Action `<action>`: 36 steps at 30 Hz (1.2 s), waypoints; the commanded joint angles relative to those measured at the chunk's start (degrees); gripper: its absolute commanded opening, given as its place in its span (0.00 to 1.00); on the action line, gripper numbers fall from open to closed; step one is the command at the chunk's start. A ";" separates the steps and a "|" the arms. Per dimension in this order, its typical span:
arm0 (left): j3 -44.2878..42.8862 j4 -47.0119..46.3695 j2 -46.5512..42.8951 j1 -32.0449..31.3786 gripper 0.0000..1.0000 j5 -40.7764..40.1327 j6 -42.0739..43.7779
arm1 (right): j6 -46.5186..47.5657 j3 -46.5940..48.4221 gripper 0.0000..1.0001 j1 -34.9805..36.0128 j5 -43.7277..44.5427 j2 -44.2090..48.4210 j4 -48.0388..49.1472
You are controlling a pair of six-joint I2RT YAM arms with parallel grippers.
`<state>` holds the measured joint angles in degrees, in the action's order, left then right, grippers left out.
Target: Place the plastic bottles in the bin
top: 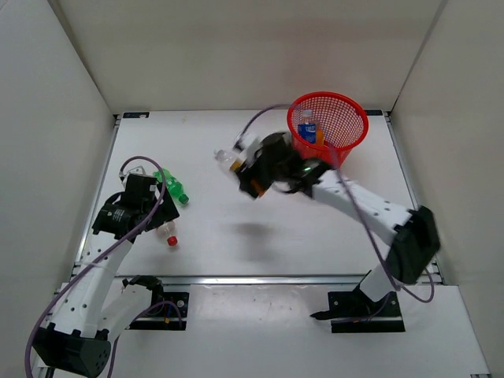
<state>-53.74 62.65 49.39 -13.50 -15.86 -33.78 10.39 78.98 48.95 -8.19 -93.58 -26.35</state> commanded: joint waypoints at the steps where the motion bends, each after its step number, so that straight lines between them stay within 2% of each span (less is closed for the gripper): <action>1: 0.39 -4.72 0.62 -0.48 0.99 3.73 0.37 | -6.68 2.04 0.38 -14.70 -6.82 12.00 7.80; 2: 0.21 -5.08 1.58 -0.91 0.99 3.99 -0.14 | -6.96 3.10 0.39 -19.98 -7.28 12.45 7.37; 6: -0.14 -5.44 4.22 -0.74 0.98 3.38 -0.85 | -8.80 7.93 0.40 -33.98 -6.76 10.62 6.14; 9: 0.03 -6.57 5.19 -0.04 0.99 2.68 -1.38 | -9.34 13.55 0.44 -38.91 -5.53 5.17 3.77; 12: 1.35 -7.11 6.25 0.92 0.98 2.41 -1.47 | -10.04 17.42 0.51 -41.73 -3.86 -0.62 2.36; 15: 3.89 -7.89 7.04 2.24 0.99 1.45 -2.26 | -12.94 17.88 0.64 -44.10 -5.16 -3.36 4.10; 17: 4.68 -9.47 8.70 3.29 0.99 1.79 -2.96 | -13.73 18.57 0.90 -44.81 -7.45 -4.32 5.51; 18: 4.87 -10.26 9.06 3.82 0.99 2.14 -3.05 | -13.56 20.06 0.97 -45.08 -7.72 -5.20 5.08; 21: 4.69 -11.41 11.69 3.92 0.98 2.94 -3.92 | -12.07 25.24 0.99 -44.47 -5.28 -5.82 1.31; 24: 4.78 -11.41 13.71 4.70 0.99 1.27 -3.93 | -12.24 26.23 0.99 -44.03 -1.93 -3.64 -0.45; 27: 5.66 -12.64 14.94 6.63 0.99 1.79 -3.75 | -12.85 22.81 1.00 -44.11 -1.83 1.62 -0.55; 36: 5.13 -15.62 20.04 8.57 0.99 -0.23 -3.40 | -15.14 -3.99 0.99 -48.42 0.26 25.80 0.08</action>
<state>-48.49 49.52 68.90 -5.39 -15.20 -36.91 -3.62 79.31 1.91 -10.11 -72.31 -26.41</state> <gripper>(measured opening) 0.986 0.993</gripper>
